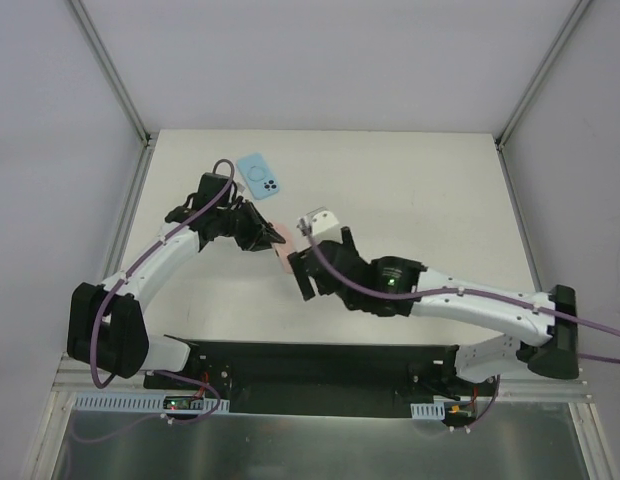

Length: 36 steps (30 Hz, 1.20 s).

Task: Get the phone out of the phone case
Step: Adjust the phone.

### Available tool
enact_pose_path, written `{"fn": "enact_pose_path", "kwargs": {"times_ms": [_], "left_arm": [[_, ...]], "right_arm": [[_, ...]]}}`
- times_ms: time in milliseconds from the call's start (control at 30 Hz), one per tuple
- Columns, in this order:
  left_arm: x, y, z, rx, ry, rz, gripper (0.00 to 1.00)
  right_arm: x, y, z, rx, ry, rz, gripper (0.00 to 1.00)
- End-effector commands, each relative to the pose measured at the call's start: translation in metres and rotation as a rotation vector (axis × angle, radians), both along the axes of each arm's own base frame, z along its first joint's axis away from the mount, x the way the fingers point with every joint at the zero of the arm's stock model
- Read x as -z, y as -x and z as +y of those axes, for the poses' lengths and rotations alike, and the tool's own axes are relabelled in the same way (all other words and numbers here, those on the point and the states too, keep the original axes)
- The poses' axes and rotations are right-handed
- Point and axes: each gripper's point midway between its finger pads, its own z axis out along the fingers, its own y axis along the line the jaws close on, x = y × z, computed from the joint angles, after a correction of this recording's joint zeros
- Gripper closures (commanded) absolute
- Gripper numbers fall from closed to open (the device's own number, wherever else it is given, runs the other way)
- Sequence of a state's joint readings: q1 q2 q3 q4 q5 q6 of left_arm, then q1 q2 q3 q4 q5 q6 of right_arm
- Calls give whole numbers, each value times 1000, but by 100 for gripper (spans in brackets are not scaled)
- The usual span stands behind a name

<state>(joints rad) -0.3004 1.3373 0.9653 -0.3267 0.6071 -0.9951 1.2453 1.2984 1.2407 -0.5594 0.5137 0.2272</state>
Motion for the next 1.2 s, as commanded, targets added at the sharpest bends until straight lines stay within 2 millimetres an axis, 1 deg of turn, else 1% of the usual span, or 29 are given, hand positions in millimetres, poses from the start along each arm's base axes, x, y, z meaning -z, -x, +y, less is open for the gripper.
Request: {"fn": "enact_pose_path", "kwargs": {"times_ms": [0, 33, 100, 133, 167, 233, 300, 333, 400, 433, 467, 500, 567, 633, 767, 867, 900, 933, 967, 1000, 1033, 1067, 1100, 1133, 1167], "left_arm": [[-1, 2, 5, -47, -97, 59, 100], [-1, 3, 5, -47, -102, 66, 100], [-2, 4, 4, -46, -113, 71, 100], [-4, 4, 4, -46, -116, 72, 100], [-4, 5, 5, -46, -118, 77, 100], [-5, 6, 7, -57, -132, 80, 100], [-4, 8, 10, -59, -146, 95, 100], [-5, 9, 10, -59, -147, 96, 100], [-7, 10, 9, -55, -144, 93, 100], [-9, 10, 9, -53, -138, 89, 100], [-9, 11, 8, -52, -138, 89, 100], [-11, 11, 8, -53, -136, 86, 100], [-13, 12, 8, -52, -134, 81, 100], [-14, 14, 8, -51, -131, 85, 100], [-17, 16, 6, -49, -122, 85, 100], [-19, 16, 6, -46, -118, 79, 100], [-20, 17, 6, -43, -115, 76, 100], [-22, 16, 5, -39, -114, 69, 100], [-24, 15, 5, -32, -114, 55, 89], [-26, 15, 4, -25, -109, 54, 76], [-30, 13, 3, -19, -103, 42, 58], [-33, 12, 2, -7, -103, 27, 41], [-36, 10, 1, -1, -102, 15, 21], [-43, 6, 0, 5, -93, -6, 15], [-47, 4, 0, 15, -94, -27, 11]], "right_arm": [[-16, -11, 5, 27, 252, -275, 17], [-15, -11, 19, 5, 274, -292, 17], [-12, -9, 33, -17, 291, -311, 17], [-4, -9, 43, -46, 329, -326, 17], [-5, -10, 49, -50, 330, -334, 17], [4, -10, 61, -70, 347, -335, 18], [6, -9, 69, -89, 351, -339, 18], [11, -10, 74, -93, 362, -339, 19], [10, -13, 77, -78, 369, -351, 21], [17, -14, 80, -81, 388, -351, 24], [19, -15, 81, -75, 394, -354, 26], [18, -16, 84, -72, 395, -357, 30], [23, -20, 85, -49, 417, -370, 46], [28, -24, 85, -25, 423, -368, 59], [36, -36, 80, 29, 429, -345, 69], [39, -41, 74, 67, 423, -322, 88], [38, -42, 68, 75, 428, -314, 99], [39, -42, 67, 94, 404, -294, 99], [40, -46, 61, 112, 394, -275, 98], [34, -47, 55, 127, 363, -258, 99], [36, -46, 54, 125, 328, -216, 98], [43, -53, 43, 172, 294, -170, 99], [32, -54, 37, 192, 220, -142, 99], [34, -52, 38, 176, 162, -82, 99], [48, -58, 22, 220, 130, -25, 99]]}}
